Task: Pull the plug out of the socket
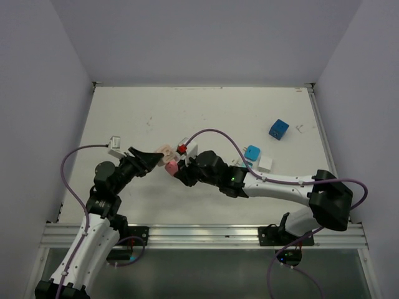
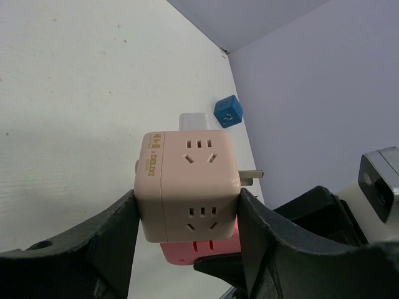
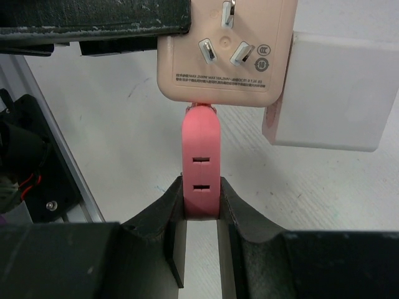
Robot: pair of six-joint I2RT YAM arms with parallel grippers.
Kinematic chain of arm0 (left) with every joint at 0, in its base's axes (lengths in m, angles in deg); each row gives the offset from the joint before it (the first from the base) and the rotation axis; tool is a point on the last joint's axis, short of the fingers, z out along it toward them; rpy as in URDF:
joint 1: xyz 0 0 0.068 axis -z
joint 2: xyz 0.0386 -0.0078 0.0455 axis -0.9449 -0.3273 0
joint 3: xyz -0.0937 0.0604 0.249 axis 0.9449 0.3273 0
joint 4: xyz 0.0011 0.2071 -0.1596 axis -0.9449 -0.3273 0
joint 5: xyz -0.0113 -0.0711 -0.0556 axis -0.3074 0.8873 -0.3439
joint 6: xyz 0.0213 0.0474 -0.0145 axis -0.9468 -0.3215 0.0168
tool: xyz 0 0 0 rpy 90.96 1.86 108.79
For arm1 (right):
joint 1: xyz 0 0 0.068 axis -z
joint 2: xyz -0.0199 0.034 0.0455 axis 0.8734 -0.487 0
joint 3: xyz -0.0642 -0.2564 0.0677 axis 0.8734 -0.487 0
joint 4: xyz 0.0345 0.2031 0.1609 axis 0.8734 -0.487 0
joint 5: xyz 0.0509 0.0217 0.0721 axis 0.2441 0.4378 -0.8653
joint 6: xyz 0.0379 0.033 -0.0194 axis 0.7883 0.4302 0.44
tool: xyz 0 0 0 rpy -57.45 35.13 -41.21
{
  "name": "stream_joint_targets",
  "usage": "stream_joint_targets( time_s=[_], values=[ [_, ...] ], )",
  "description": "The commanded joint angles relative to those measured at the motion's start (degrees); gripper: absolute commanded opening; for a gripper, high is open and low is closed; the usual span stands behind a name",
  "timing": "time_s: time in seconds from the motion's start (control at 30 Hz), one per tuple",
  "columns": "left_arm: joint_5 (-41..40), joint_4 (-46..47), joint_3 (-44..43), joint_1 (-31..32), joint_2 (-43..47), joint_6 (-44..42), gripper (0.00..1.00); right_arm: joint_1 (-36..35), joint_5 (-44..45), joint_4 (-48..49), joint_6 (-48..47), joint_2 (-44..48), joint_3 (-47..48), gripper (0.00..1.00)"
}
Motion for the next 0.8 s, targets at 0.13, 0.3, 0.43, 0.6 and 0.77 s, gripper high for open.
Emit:
stream_joint_targets(
  time_s=[0.13, 0.3, 0.43, 0.6, 0.77],
  values=[
    [-19.10, 15.89, -0.17, -1.61, -2.12, -1.12, 0.00, -0.77, 2.45, -2.66, 3.19, 4.07, -5.58, 0.00],
    [-22.54, 21.44, 0.27, -1.52, -5.29, -0.77, 0.00, -1.12, 3.15, -3.54, 4.06, 5.04, -7.25, 0.00],
    [-20.27, 23.65, -1.13, -1.52, -9.15, -1.11, 0.00, -0.94, 4.20, -3.11, 6.43, 6.26, -9.62, 0.00],
    [-15.43, 19.00, -4.12, -1.52, -9.95, -4.71, 0.00, 3.69, 5.71, -4.51, 10.12, 7.67, -11.99, 0.00],
    [-6.29, 16.88, -4.74, -1.52, -9.25, -6.83, 0.00, 12.58, 0.43, -2.76, 15.40, 8.11, -15.15, 0.00]
  ],
)
